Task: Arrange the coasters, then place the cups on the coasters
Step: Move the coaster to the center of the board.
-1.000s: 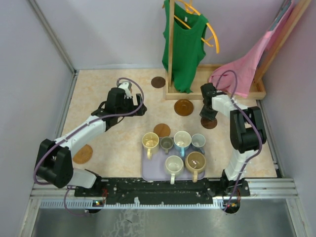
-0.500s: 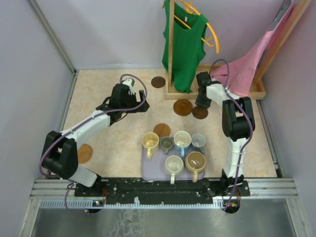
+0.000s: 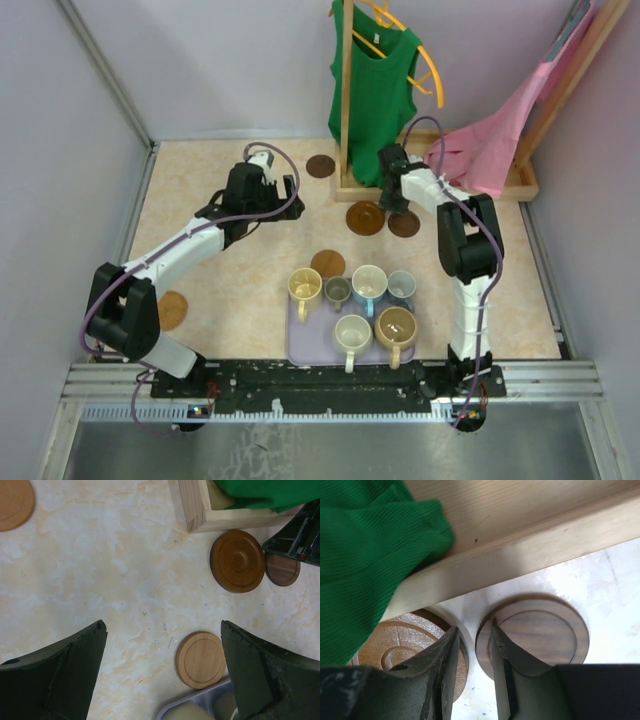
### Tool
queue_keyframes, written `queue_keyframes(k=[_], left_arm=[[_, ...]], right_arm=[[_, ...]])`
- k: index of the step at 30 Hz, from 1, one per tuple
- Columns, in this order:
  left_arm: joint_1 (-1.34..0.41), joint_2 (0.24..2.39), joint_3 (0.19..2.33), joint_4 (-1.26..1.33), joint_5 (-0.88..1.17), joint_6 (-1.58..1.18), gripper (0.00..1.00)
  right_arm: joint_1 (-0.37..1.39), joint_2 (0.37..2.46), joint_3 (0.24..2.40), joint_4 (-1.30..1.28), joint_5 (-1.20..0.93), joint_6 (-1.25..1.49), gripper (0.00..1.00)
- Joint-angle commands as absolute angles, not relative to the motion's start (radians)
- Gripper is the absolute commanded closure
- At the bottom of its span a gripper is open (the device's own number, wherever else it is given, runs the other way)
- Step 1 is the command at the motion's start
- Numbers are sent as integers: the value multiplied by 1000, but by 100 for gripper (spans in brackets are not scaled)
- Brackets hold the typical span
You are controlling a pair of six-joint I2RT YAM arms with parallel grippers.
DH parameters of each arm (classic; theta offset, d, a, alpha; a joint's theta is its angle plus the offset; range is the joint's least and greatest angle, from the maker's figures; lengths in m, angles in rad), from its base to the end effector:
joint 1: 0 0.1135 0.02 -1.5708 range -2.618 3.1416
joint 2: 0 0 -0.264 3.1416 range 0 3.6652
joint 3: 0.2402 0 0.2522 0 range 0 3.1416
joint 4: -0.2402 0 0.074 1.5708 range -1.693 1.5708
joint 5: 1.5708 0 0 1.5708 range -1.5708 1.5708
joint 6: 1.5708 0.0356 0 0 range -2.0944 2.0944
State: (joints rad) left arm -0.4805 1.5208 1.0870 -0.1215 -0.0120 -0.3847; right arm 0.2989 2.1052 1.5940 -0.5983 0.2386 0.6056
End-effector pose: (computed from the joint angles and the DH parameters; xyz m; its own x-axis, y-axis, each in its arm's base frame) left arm 0.3083 -0.1602 0.2709 -0.6034 -0.1087 -0.7900 0.2446 0.9177 -0.3130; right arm 0.4285 0.1232 0.1759 -0.8092 0.3294 -0.4864 0.3346 0.9390 0.0794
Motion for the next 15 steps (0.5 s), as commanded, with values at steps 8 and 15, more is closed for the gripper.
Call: queue_keyframes(k=[8, 15], left_arm=[[-485, 1533, 1102, -123, 0, -349, 0], [-485, 1513, 1093, -129, -23, -339, 0]], right_arm=[[389, 2149, 1580, -580, 181, 630, 68], [473, 2221, 1662, -603, 147, 631, 69]])
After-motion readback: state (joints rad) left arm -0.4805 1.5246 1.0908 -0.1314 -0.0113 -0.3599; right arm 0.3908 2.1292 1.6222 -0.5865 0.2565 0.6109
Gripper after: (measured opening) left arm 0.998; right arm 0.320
